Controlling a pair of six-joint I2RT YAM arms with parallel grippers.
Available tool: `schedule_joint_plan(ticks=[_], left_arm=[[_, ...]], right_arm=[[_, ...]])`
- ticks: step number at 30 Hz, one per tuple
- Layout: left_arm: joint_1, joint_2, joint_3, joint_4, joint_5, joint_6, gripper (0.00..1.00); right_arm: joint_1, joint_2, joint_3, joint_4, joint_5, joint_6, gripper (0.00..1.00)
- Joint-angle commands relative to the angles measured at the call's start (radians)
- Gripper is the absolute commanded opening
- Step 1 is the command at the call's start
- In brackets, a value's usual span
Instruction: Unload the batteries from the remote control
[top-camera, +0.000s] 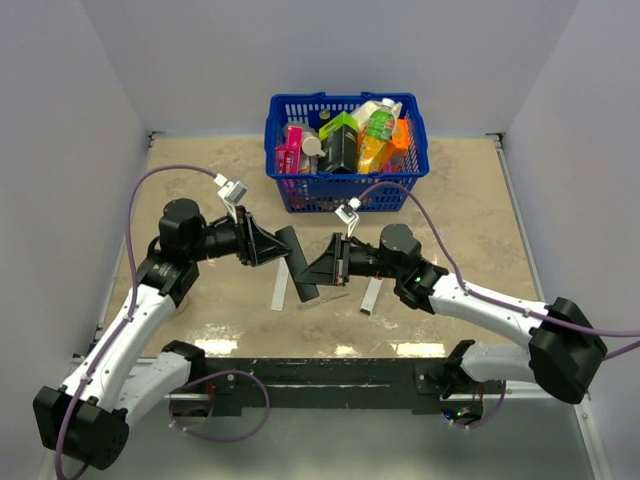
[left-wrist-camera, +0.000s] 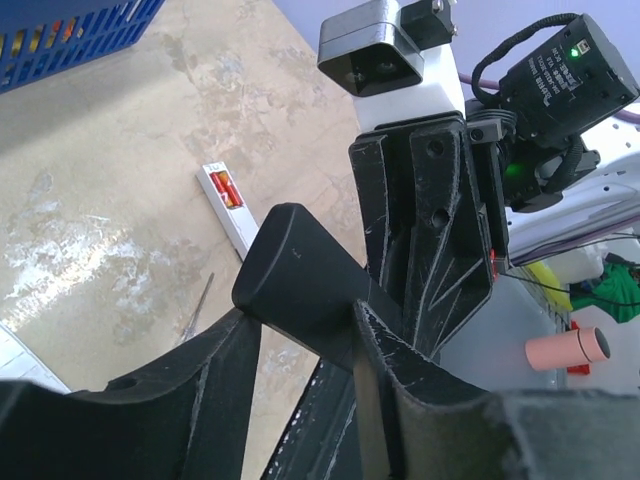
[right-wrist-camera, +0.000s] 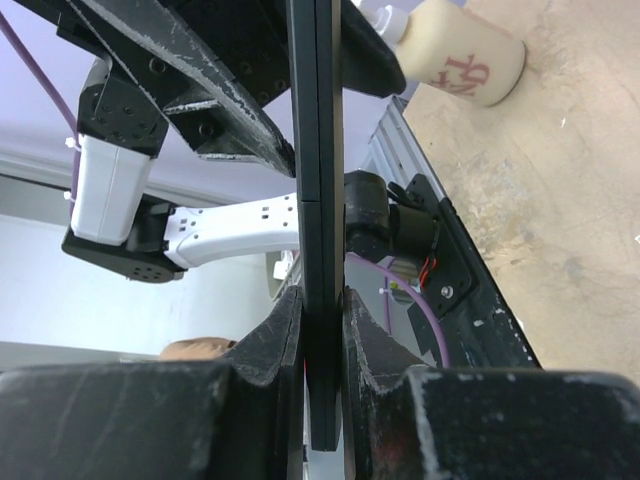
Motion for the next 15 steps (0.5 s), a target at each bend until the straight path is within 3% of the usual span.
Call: schedule_joint_plan(ticks=[1,5,11,13,15], left_arm=[[0.0,0.022,-0.011,0.057,-0.021,-0.006,0.42],[0.002,0.022,-0.024,0.108,-0.004,-0.036,0.33],[0.002,0.033,-0.047,0.121,-0.031,-0.052,0.31],[0.002,0.042,-0.048,0.159,-0.028,-0.064,0.36],[0.002,0.045,-0.056,0.198,-0.002,-0.072,0.51]], right_arm=[[0.0,-0.043,-0.021,0.087,-0.047,0.013,0.0],[0.0,-0.06,-0.053,0.121,-0.056,0.036,0.0],[0.0,-0.08,-0.087,0.135,-0.078,0.045,0.0],[-0.001,-0.092,-0.093,0.135,-0.078,0.048,0.0],[-0.009,-0.1,-0.099,0.141,-0.061,0.059,0.0]])
